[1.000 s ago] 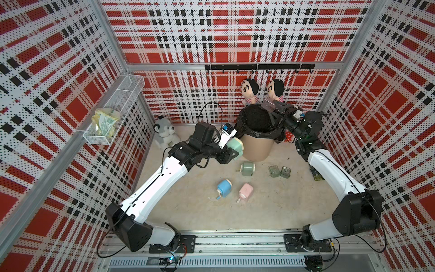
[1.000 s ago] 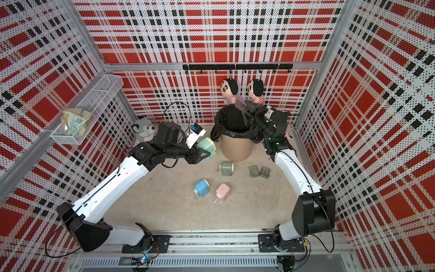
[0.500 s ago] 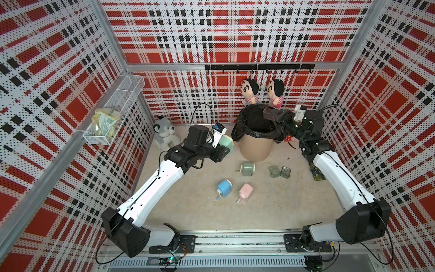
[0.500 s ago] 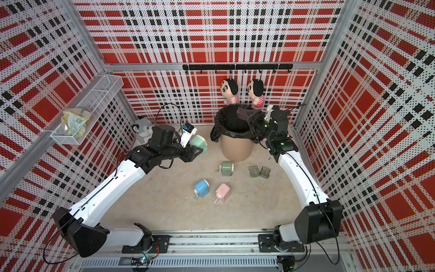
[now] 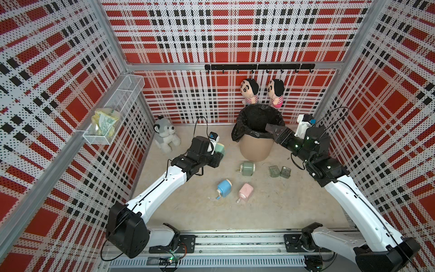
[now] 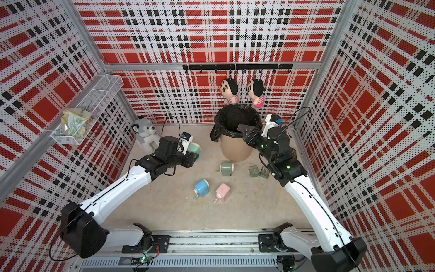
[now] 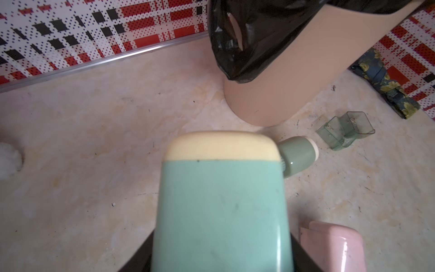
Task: Take out the pencil sharpener tray and clean the shavings
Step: Place the pencil sharpener at the center of the board.
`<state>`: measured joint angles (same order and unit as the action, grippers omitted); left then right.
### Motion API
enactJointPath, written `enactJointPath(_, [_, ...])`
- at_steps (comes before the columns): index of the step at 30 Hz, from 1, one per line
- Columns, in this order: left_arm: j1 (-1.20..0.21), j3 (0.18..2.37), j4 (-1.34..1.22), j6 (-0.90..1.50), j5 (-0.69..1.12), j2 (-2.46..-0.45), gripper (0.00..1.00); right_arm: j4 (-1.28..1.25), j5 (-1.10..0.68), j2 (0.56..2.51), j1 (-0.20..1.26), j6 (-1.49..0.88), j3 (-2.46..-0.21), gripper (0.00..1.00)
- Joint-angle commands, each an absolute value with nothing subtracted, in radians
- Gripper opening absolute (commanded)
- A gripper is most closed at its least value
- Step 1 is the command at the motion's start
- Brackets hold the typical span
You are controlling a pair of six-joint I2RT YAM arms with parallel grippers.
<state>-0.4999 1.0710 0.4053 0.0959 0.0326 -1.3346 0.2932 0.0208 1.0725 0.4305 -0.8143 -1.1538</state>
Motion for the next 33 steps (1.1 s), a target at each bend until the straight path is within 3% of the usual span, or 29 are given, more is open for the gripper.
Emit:
enactJointPath(1, [-0.51, 1.033, 0.258, 0.164, -0.047, -1.346, 0.57, 0.318, 0.199, 1.013, 0.508, -0.759, -1.059, 0.49])
enactJointPath(11, [-0.548, 0.879, 0.066, 0.28, -0.189, -1.378, 0.57, 0.223, 0.49, 0.864, 0.714, -0.801, -0.711, 0.48])
enactJointPath(18, [-0.56, 0.778, -0.06, 0.317, -0.219, -1.434, 0.57, 0.125, 0.783, 0.908, 0.881, -0.841, -0.53, 0.49])
enactJointPath(33, [-0.549, 0.704, -0.19, 0.307, -0.219, -1.575, 0.57, 0.013, 0.834, 1.126, 0.893, -0.981, -0.443, 0.5])
